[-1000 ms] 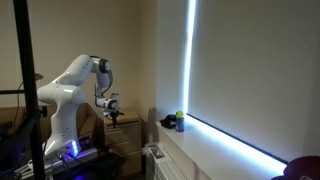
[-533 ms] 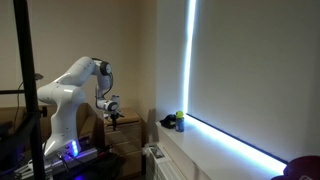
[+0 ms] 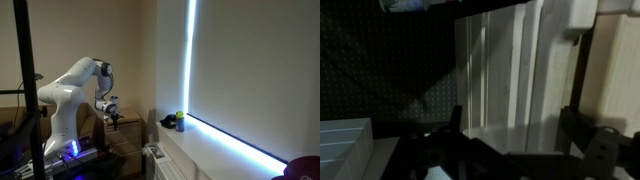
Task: Open the drawer
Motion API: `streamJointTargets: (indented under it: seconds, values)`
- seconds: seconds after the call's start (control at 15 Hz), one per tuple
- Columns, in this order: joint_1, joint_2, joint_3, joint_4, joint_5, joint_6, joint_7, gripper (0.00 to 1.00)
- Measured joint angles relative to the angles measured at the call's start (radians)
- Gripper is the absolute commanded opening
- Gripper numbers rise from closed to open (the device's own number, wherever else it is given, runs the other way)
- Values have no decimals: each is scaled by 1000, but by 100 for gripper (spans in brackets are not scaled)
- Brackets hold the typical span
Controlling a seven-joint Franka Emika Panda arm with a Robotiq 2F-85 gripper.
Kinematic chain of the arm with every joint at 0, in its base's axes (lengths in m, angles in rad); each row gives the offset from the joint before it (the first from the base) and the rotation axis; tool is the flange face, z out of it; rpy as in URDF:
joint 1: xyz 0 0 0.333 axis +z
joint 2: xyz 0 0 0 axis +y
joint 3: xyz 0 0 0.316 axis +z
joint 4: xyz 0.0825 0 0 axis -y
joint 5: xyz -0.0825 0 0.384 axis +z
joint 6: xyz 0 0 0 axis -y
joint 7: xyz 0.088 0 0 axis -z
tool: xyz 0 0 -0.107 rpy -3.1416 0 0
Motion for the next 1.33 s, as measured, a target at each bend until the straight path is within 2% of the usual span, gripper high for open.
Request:
streamJointTargets:
  seconds: [0.2, 0.6, 0.87, 0.93, 1.2, 1.33]
  values:
    - [-47, 21, 57, -31, 28, 117, -28, 100]
    - [-56, 27, 57, -29, 36, 115, -29, 100]
    - [-97, 35, 72, -25, 91, 119, -26, 100]
    - [-130, 39, 88, -29, 111, 120, -26, 100]
    - [-366, 102, 204, -43, 119, 127, -79, 100]
    - [-423, 116, 228, -47, 119, 148, -111, 100]
